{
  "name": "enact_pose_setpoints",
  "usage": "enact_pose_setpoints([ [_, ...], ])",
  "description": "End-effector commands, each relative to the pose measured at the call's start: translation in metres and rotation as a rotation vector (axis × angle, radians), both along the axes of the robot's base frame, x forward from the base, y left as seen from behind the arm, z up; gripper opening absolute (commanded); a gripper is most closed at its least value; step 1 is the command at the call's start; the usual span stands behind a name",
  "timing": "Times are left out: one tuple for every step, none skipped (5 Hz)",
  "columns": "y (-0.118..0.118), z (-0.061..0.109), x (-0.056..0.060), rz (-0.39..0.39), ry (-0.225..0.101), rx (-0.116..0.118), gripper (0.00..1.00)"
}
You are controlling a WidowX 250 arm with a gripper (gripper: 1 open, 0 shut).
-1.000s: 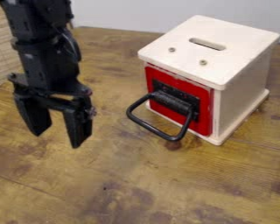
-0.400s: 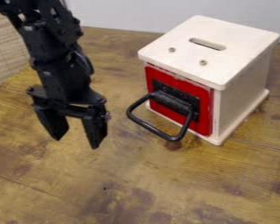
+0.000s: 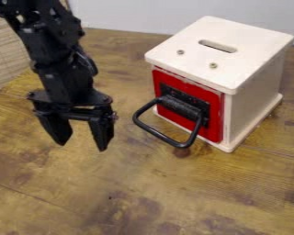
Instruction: Open the drawer
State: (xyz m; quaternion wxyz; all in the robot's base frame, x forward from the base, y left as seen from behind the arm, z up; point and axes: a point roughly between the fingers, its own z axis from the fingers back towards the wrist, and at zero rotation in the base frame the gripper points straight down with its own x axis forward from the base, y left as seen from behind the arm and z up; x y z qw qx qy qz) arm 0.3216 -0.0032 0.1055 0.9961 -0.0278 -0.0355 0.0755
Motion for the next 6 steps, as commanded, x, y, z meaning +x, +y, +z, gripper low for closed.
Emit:
enact_pose_setpoints([
  [0.002,0.001,0.006,0.086,-0.046,-0.009,1.0],
  [-0.002,-0.011,0.012,0.192,-0.065,-0.02,1.0],
  [-0.007,-0.01,0.012,0.248,-0.086,-0.044,1.0],
  [-0.011,-0.008,0.01,0.288,-0.091,-0.058,1.0],
  [-0.013,-0.01,0.019,0.346,-0.095,-0.071,1.0],
  [-0.014,-0.011,0.032,0.441,-0.108,-0.101,1.0],
])
